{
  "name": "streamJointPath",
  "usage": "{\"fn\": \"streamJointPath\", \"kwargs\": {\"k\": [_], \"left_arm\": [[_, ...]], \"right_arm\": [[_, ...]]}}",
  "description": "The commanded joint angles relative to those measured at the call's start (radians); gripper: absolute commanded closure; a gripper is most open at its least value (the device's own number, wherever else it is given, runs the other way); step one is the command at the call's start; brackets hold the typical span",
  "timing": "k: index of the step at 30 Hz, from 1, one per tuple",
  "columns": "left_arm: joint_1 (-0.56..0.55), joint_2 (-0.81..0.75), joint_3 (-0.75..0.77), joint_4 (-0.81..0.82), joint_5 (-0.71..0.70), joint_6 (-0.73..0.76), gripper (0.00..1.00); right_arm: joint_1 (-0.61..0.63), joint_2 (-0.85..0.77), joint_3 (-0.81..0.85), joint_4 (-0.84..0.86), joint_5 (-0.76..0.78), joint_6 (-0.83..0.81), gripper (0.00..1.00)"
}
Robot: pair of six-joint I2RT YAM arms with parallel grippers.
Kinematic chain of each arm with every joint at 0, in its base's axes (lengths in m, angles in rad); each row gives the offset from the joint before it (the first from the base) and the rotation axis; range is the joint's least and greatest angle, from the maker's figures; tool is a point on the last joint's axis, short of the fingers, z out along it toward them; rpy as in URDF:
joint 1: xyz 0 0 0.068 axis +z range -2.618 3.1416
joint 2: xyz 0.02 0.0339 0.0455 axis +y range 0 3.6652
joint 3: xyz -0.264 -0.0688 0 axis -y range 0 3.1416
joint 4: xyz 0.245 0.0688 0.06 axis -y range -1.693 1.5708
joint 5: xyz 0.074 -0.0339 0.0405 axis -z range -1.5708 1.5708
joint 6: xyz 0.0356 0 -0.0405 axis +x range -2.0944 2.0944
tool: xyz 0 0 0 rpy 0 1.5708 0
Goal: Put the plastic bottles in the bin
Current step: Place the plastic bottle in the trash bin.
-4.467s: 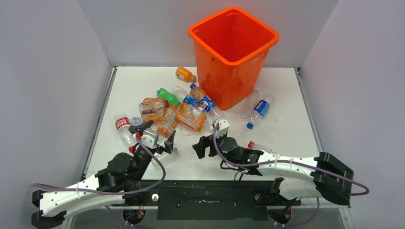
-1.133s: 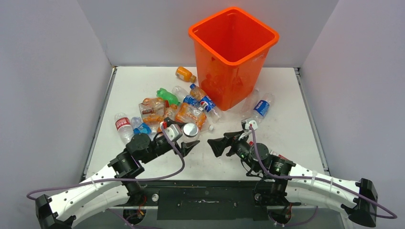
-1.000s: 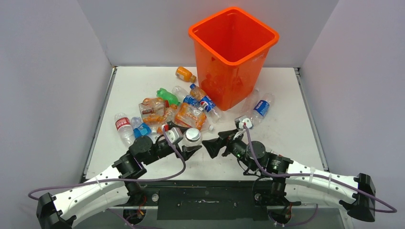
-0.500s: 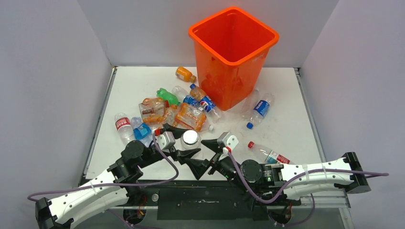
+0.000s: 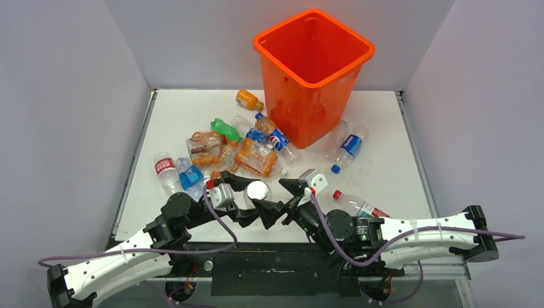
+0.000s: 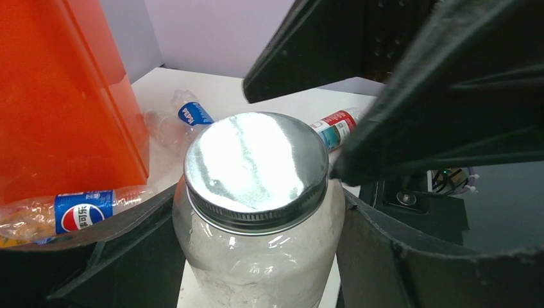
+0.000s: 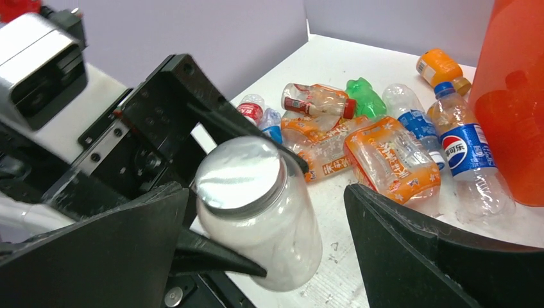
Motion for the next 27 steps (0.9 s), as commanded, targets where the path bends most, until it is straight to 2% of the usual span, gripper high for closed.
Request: {"fn": "streamJointPath", "kwargs": {"k": [1, 11, 14, 16, 21, 22, 24, 25, 27], "left_arm": [[-0.023, -0.014, 0.006, 0.062, 0.014, 0.010, 0.59], [-0.048, -0.024, 0.011, 0.038, -0.025, 0.056, 0.60], [-0.053, -0.030, 0.011, 0.038, -0.033, 0.057, 0.60], [-0.054, -0.033, 0.011, 0.038, -0.036, 0.059, 0.60], [-0.061, -0.038, 0.010, 0.036, -0.048, 0.060, 0.58], [-0.064, -0.039, 0.009, 0.036, -0.058, 0.060, 0.56], [-0.070, -0.045, 0.008, 0.034, -0.075, 0.060, 0.45], [-0.073, -0.049, 0.007, 0.033, -0.080, 0.060, 0.37], [-0.079, -0.053, 0.006, 0.029, -0.089, 0.063, 0.26]], "right_arm": [[-0.045, 0.045, 0.090, -0.052, -0.022, 0.046, 0.02], [-0.074, 0.146, 0.142, -0.112, -0.081, 0.097, 0.09], [-0.087, 0.146, 0.140, -0.141, -0.073, 0.120, 0.16], [-0.095, 0.145, 0.139, -0.161, -0.071, 0.137, 0.26], [-0.101, 0.148, 0.139, -0.201, -0.059, 0.151, 0.60], [-0.101, 0.147, 0.137, -0.205, -0.060, 0.151, 0.67], [-0.102, 0.143, 0.137, -0.214, -0.056, 0.152, 0.92], [-0.102, 0.141, 0.137, -0.219, -0.050, 0.157, 0.94], [-0.105, 0.129, 0.137, -0.222, -0.048, 0.159, 0.95]]}}
